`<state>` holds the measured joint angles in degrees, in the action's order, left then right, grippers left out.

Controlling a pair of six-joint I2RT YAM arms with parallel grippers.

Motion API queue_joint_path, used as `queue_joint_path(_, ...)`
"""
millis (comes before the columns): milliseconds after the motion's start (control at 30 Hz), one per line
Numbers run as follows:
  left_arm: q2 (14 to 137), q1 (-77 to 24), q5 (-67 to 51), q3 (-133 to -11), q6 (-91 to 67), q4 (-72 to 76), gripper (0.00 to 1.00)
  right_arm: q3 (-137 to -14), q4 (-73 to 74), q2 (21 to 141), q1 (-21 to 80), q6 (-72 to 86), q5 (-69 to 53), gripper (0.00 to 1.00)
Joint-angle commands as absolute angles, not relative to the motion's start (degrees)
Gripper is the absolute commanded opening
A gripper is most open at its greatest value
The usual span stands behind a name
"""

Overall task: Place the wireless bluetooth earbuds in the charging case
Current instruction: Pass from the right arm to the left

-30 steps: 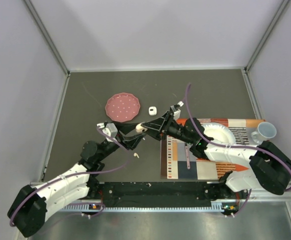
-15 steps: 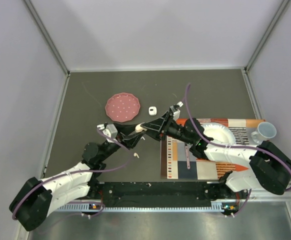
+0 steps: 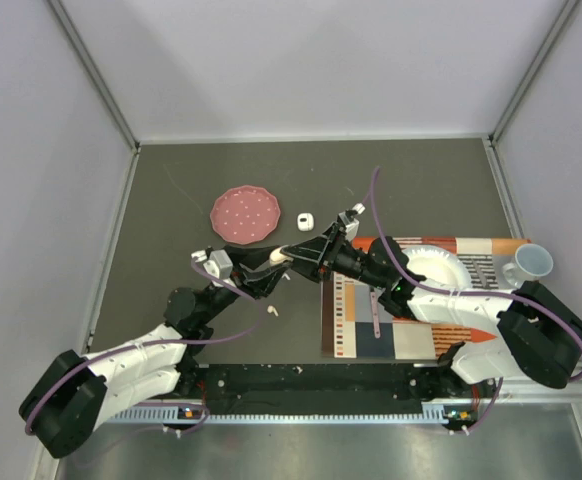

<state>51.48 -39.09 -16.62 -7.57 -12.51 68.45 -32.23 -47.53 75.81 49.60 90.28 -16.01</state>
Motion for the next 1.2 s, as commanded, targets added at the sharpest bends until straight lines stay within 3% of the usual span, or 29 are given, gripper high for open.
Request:
queue_joint_path(0, 52.21, -39.55, -15.91, -7.73, -12.83, 72.42, 0.52, -33.05, -51.94, 76.29, 50.45, 90.97, -16.61, 0.17)
queue_joint_path(400, 53.09, -40.25, -14.94, -8.0, -12.74, 73.13, 0.43, -32.7, -52.91, 76.38, 50.45, 91.05, -16.7, 0.17)
queue_joint_path(767, 51.94, -40.6, -13.89, -7.82, -13.01, 73.3, 0.54, -32.43, -53.35, 76.55, 50.45, 91.14, -16.35, 0.17)
queue_joint_path(900, 52.56, -40.61, -13.97, -7.82, -13.18, 73.48, 0.49, -32.17, -53.52, 76.55, 50.45, 91.23, -16.35, 0.17)
queue_joint_path(1167, 53.61, -40.69, -14.06, -8.44, -13.1, 72.95, 0.25, -32.08, -54.14, 76.46, 50.45, 91.14, -16.44, 0.17)
